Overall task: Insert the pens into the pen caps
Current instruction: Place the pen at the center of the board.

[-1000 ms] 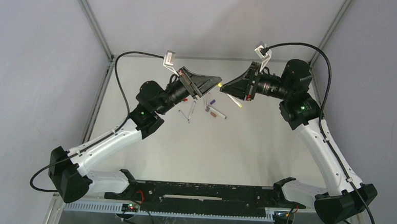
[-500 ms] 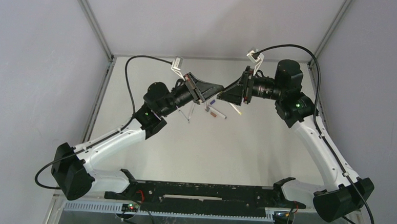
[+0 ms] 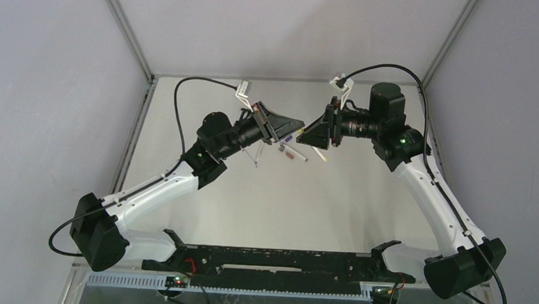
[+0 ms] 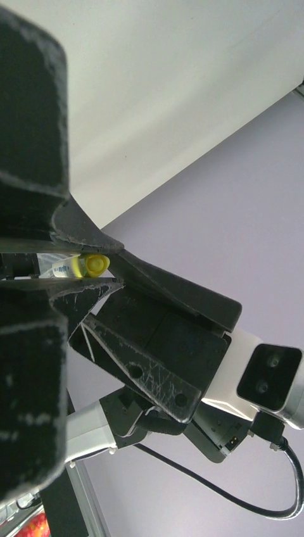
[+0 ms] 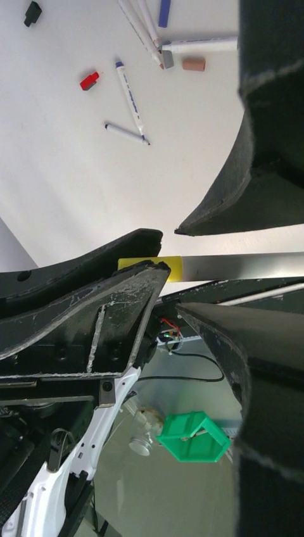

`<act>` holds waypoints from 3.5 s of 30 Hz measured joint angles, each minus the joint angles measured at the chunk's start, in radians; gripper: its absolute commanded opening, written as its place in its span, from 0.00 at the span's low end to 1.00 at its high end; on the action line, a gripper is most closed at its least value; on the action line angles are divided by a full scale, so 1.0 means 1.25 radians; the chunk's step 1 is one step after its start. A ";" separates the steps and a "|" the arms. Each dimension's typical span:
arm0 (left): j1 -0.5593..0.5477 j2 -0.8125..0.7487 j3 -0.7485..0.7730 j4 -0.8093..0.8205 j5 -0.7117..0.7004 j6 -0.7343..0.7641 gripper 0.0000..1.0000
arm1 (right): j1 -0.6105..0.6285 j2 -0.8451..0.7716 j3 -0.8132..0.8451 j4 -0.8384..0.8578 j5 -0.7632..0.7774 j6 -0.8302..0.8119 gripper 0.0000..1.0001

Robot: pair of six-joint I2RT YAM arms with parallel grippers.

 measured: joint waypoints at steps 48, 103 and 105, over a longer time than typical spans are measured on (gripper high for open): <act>0.197 -0.226 -0.218 -0.474 -0.372 0.257 0.87 | -0.331 0.348 -0.226 0.000 0.531 -0.227 0.07; 0.333 0.487 0.335 -0.726 -0.003 0.611 0.52 | -0.441 0.276 -0.082 -0.286 0.023 -0.482 0.62; 0.333 0.490 0.335 -0.705 0.011 0.569 0.52 | -0.441 0.276 -0.083 -0.285 0.019 -0.481 0.61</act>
